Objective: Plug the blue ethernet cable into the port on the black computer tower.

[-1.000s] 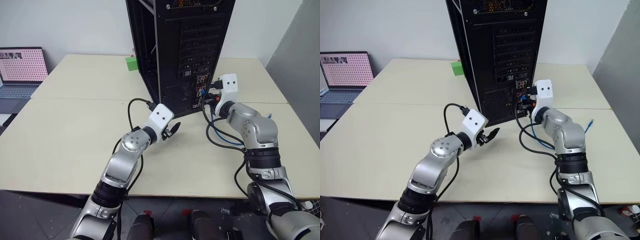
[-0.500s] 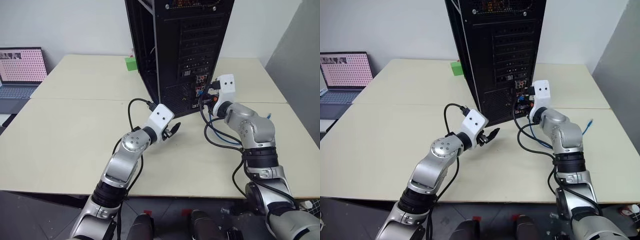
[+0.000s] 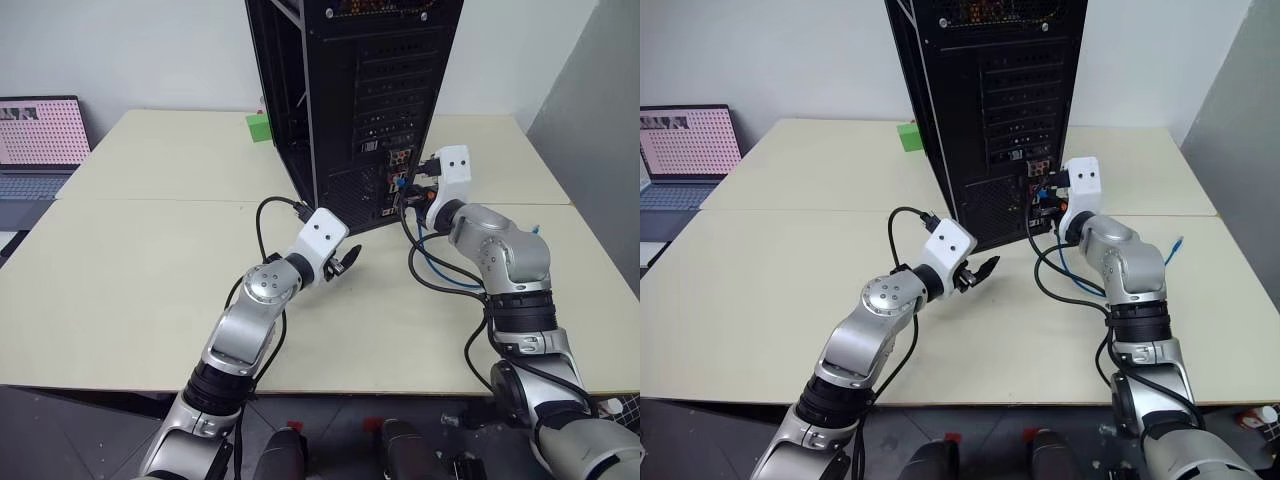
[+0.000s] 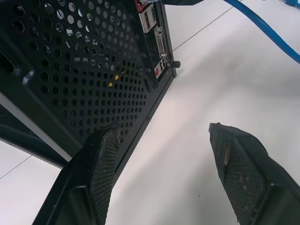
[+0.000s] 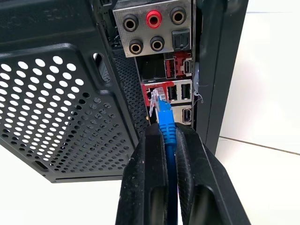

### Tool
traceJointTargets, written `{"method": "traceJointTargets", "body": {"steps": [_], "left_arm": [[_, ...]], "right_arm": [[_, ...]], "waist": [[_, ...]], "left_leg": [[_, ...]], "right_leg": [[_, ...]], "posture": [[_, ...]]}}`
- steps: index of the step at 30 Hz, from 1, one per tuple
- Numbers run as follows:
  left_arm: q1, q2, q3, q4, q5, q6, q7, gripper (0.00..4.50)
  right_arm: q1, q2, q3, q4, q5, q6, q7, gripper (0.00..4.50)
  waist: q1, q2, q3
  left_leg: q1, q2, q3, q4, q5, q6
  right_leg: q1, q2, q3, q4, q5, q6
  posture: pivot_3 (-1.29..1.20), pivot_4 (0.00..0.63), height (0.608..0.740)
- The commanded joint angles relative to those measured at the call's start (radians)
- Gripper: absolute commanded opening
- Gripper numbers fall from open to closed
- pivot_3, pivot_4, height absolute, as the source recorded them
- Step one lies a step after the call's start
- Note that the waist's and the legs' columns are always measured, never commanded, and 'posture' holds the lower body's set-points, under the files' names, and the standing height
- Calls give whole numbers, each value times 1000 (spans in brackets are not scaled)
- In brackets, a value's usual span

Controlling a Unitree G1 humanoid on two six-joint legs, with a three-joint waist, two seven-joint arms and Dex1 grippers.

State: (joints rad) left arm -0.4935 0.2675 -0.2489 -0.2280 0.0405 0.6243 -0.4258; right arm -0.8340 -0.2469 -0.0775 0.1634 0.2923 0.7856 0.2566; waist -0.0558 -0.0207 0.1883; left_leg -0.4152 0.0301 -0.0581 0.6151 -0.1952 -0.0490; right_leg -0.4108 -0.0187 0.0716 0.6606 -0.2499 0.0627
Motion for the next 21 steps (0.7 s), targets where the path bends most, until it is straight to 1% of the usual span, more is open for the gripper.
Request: {"method": "traceJointTargets", "body": {"steps": [1, 21], "left_arm": [[-13, -1, -1, -45, 0, -17, -2, 3224], [-11, -2, -6, -42, 4, -23, 1, 3224]], "right_arm": [[-27, -5, -15, -32, 1, -16, -1, 0], [-40, 20, 16, -27, -7, -8, 5, 0]], "waist": [[0, 0, 0], [-3, 0, 0]], "left_leg": [[0, 0, 0, 0, 0, 0], [0, 0, 0, 0, 0, 0]], "right_leg": [[0, 0, 0, 0, 0, 0], [0, 0, 0, 0, 0, 0]], "posture": [[0, 150, 740], [0, 150, 740]]}}
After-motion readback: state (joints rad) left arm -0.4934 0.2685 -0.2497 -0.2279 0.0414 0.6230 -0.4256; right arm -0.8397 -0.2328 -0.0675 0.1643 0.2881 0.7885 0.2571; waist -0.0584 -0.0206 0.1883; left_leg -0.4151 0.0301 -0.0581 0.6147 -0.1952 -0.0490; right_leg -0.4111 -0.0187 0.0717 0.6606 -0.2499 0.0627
